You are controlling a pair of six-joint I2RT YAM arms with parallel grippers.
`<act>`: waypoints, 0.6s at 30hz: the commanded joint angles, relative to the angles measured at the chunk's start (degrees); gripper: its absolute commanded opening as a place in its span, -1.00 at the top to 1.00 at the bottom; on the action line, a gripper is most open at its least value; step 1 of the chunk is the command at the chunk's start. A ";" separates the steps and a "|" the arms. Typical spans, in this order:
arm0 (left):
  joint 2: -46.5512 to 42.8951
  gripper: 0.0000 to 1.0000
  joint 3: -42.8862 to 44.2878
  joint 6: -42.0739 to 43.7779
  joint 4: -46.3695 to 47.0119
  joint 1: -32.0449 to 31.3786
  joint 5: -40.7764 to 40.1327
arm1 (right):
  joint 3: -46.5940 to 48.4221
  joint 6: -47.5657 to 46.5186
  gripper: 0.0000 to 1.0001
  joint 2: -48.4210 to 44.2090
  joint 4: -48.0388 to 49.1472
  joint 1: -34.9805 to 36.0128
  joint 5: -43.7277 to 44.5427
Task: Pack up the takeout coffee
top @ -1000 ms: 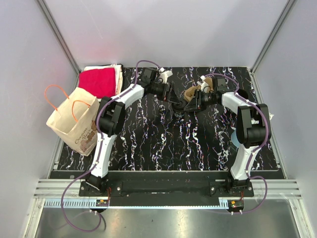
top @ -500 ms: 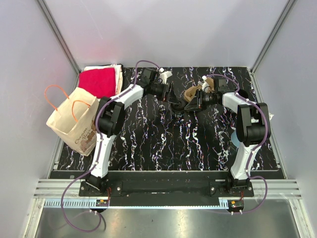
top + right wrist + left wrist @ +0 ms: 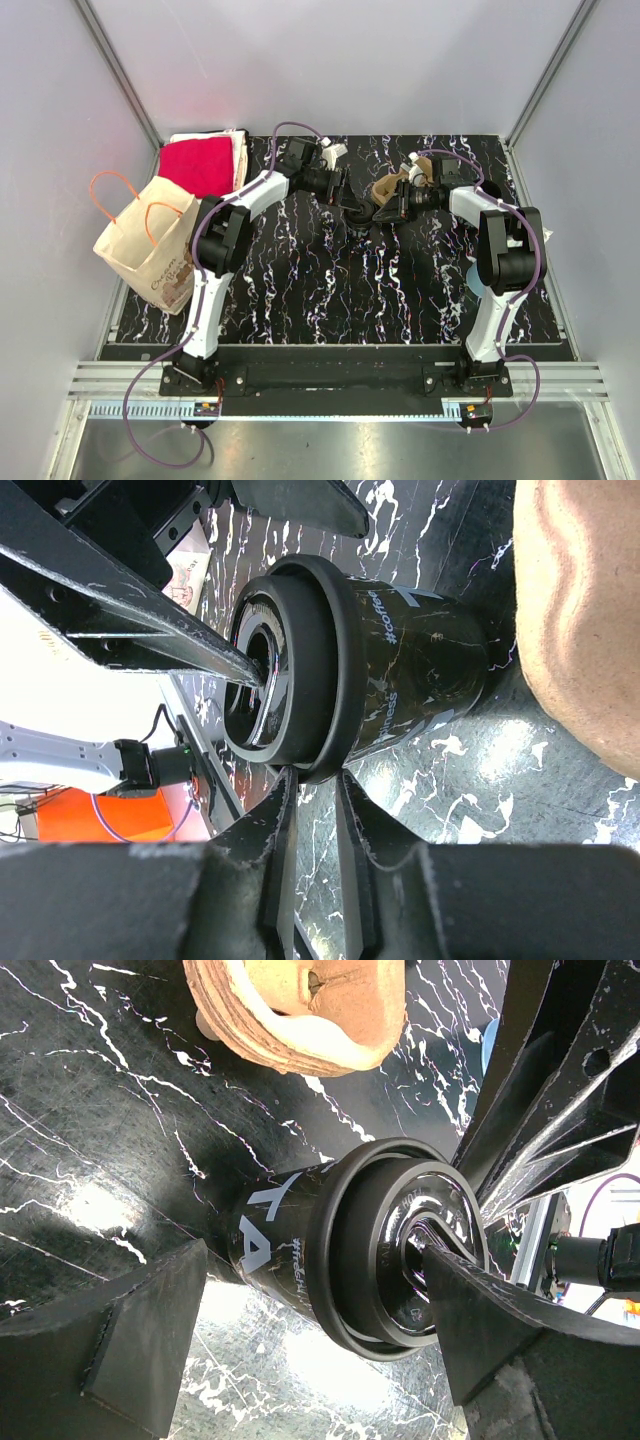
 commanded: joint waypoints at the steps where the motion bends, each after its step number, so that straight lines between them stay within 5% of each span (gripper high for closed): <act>1: -0.51 -0.81 -2.01 3.59 -2.00 -0.45 -4.65 | -1.33 -2.77 0.63 3.35 0.30 0.28 10.65; 18: -1.13 -0.81 -2.72 3.76 -2.09 -0.45 -4.91 | -0.45 -4.79 0.77 4.23 -1.90 2.21 18.39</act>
